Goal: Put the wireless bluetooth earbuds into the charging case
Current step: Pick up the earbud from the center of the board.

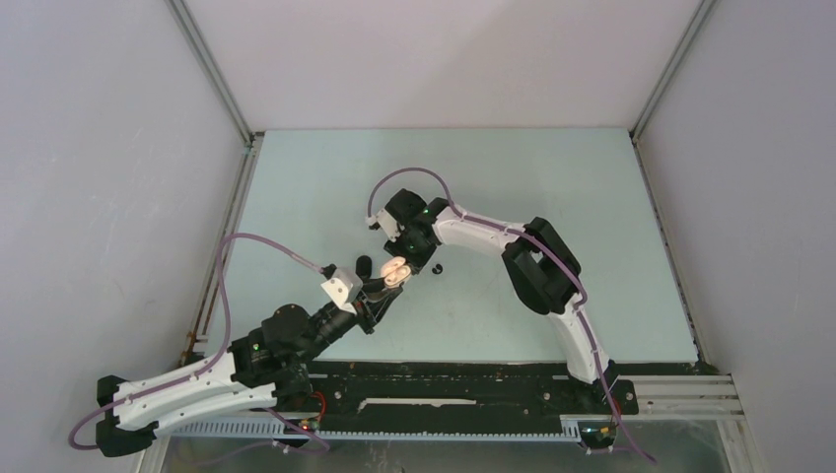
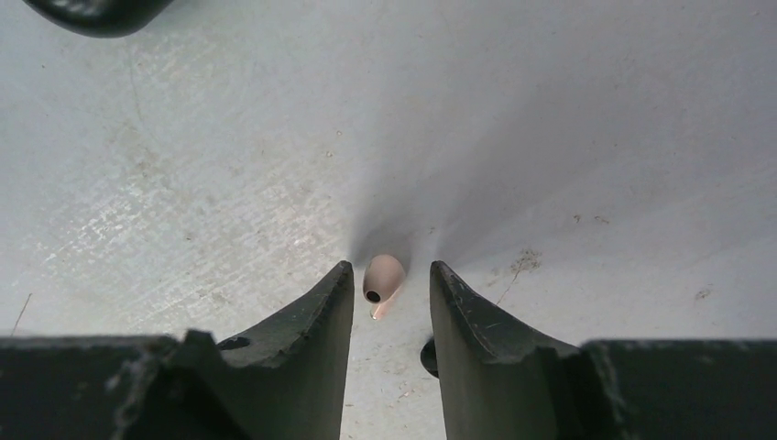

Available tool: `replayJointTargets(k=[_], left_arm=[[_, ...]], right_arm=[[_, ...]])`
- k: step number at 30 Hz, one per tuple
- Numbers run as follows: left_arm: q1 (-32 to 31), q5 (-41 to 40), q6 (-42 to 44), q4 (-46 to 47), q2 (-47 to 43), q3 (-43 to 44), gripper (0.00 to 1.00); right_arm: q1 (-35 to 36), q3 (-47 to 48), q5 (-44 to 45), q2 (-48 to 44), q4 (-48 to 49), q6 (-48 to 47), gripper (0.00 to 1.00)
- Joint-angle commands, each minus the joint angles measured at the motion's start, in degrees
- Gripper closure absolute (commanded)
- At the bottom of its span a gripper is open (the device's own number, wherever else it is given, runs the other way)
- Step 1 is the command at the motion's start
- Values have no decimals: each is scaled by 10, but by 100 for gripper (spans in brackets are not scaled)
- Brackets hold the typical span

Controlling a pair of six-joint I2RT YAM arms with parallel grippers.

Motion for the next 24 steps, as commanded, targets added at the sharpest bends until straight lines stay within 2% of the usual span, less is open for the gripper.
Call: replayJointTargets(k=[1,20,22,24], left_arm=[[-2,7,12,24,4,2,100],[-2,4,12,18,-3,0,100],[-2,4,12,20,-3,-1,100],[-2,4,11,21,-2,-2,100]], right_arm=[[-2,34,-3,12,-9,12,62],[6,38,15,22,-23,11,68],[9,34,22,18,-23,9,71],[11,32,21,14,-25,8,81]])
